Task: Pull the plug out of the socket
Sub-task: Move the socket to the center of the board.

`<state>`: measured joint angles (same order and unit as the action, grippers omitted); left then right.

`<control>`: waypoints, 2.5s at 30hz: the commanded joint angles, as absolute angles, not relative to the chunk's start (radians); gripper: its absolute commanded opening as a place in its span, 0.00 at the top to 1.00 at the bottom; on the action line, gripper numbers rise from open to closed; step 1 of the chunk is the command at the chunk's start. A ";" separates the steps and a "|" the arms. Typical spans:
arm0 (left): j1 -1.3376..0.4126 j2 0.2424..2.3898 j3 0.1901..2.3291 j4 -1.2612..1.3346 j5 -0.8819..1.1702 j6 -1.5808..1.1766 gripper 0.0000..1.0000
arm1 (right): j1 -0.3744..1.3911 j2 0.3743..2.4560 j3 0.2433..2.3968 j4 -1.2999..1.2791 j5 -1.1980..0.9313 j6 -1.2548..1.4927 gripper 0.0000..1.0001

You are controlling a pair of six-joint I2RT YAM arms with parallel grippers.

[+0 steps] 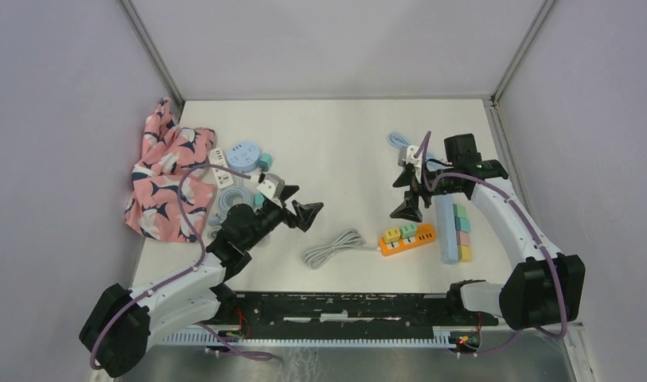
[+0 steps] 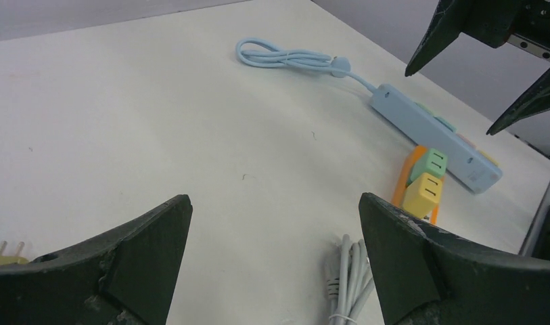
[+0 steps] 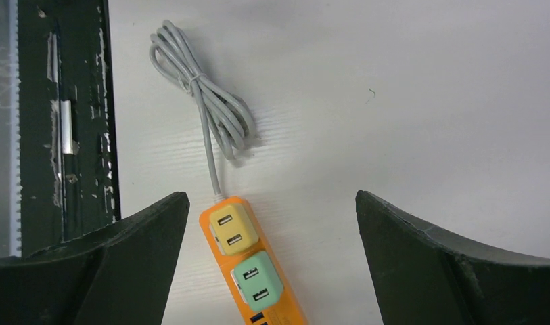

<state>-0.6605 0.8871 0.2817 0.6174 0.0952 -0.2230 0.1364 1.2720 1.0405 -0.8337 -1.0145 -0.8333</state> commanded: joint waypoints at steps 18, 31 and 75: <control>-0.664 1.342 0.258 1.329 0.406 -0.175 0.02 | 0.192 1.357 0.906 -1.036 -0.800 -1.552 0.01; -0.664 1.342 0.233 1.363 0.366 -0.187 0.02 | 0.349 1.394 0.907 -0.938 -0.673 -1.444 0.26; -0.664 1.331 0.170 1.442 0.203 -0.222 0.01 | 0.654 1.605 1.158 -0.351 -0.498 -0.152 0.26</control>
